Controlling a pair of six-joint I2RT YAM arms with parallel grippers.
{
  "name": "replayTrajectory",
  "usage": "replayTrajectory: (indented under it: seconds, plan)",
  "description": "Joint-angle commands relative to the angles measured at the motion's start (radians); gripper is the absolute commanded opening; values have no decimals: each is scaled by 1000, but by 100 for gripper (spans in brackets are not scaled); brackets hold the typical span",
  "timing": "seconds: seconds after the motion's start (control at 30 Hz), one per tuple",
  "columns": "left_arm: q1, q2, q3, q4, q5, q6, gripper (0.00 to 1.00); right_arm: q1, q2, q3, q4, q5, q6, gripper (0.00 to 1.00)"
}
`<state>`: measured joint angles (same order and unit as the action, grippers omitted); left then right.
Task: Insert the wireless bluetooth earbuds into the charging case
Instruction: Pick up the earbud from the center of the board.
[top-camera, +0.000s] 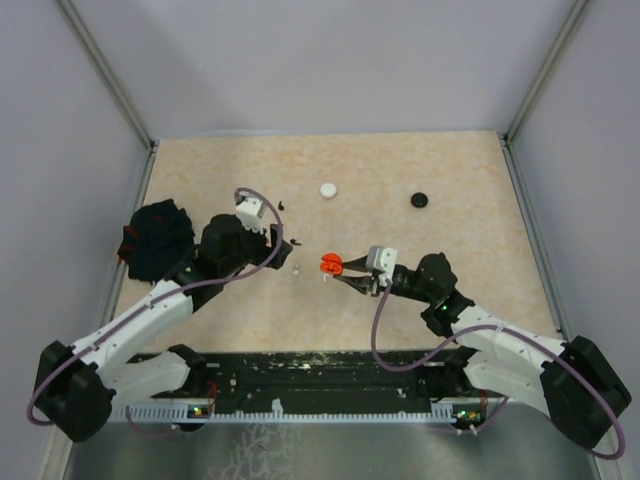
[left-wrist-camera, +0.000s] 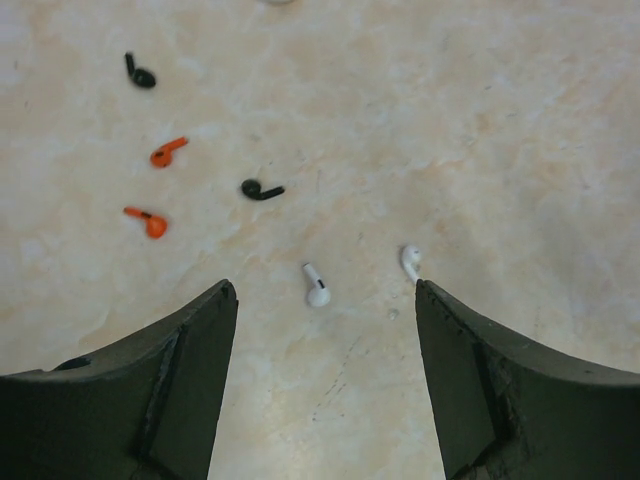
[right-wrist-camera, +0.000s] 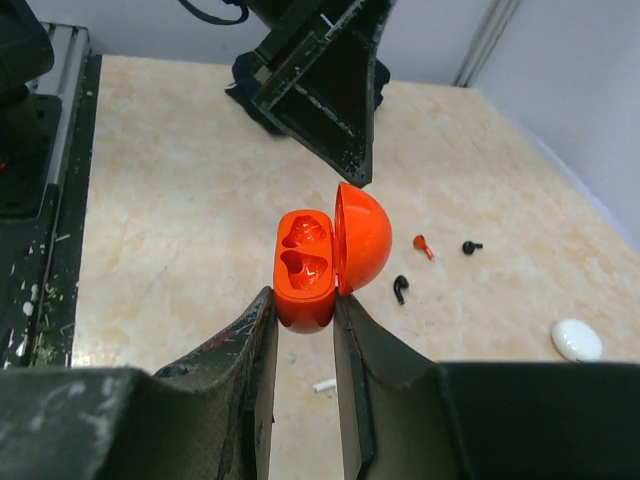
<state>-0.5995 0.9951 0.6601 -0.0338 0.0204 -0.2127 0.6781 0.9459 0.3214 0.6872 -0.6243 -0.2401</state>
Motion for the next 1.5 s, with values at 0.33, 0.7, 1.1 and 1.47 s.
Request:
replayTrajectory:
  seconds: [0.33,0.7,1.1,1.47]
  plan:
    - [138,427,228,-130,-132,-10,70,-11,88,-83,321,20,88,0]
    - [235,722,439,-87,-3,-15,52,-14,114,-90,346,23,98,0]
    - [248,842,481,-87,-35,-23,37,-18,113,-91,351,21,105,0]
    - [250,838,432,-36,-25,-48,37,-17,112,-91,350,14,108,0]
